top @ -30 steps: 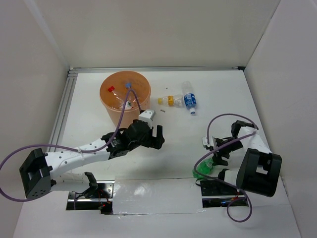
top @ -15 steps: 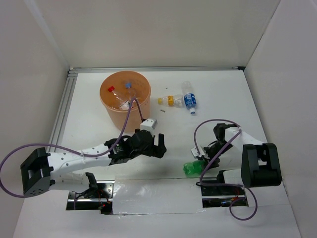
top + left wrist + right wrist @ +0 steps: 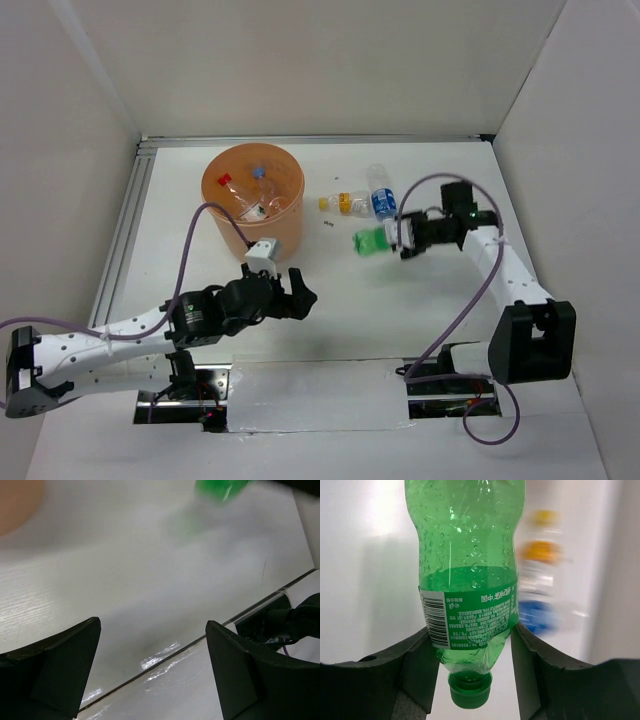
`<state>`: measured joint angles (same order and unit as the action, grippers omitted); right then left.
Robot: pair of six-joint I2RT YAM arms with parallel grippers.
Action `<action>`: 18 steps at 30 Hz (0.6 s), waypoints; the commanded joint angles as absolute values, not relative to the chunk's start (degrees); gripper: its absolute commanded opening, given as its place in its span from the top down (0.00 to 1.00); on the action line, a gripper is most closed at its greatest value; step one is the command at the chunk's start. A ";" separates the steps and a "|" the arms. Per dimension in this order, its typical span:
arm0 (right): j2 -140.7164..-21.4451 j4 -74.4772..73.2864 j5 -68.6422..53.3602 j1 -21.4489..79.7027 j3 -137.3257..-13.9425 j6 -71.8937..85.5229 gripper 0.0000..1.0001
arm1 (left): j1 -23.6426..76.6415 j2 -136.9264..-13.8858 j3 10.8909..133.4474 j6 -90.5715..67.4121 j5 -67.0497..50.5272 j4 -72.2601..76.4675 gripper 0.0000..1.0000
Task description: Put the plastic bottles in the bin
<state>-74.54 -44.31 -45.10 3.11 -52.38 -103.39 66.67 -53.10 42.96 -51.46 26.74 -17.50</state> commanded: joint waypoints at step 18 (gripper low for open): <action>-114.43 -23.38 -36.66 36.47 -127.79 -14.60 0.69 | 68.38 -46.85 34.98 -56.78 27.77 -20.30 0.03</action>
<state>-111.79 -22.90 -38.92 35.22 -125.67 -25.10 67.75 -49.06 35.14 -55.20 26.30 -21.39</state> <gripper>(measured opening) 0.591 0.971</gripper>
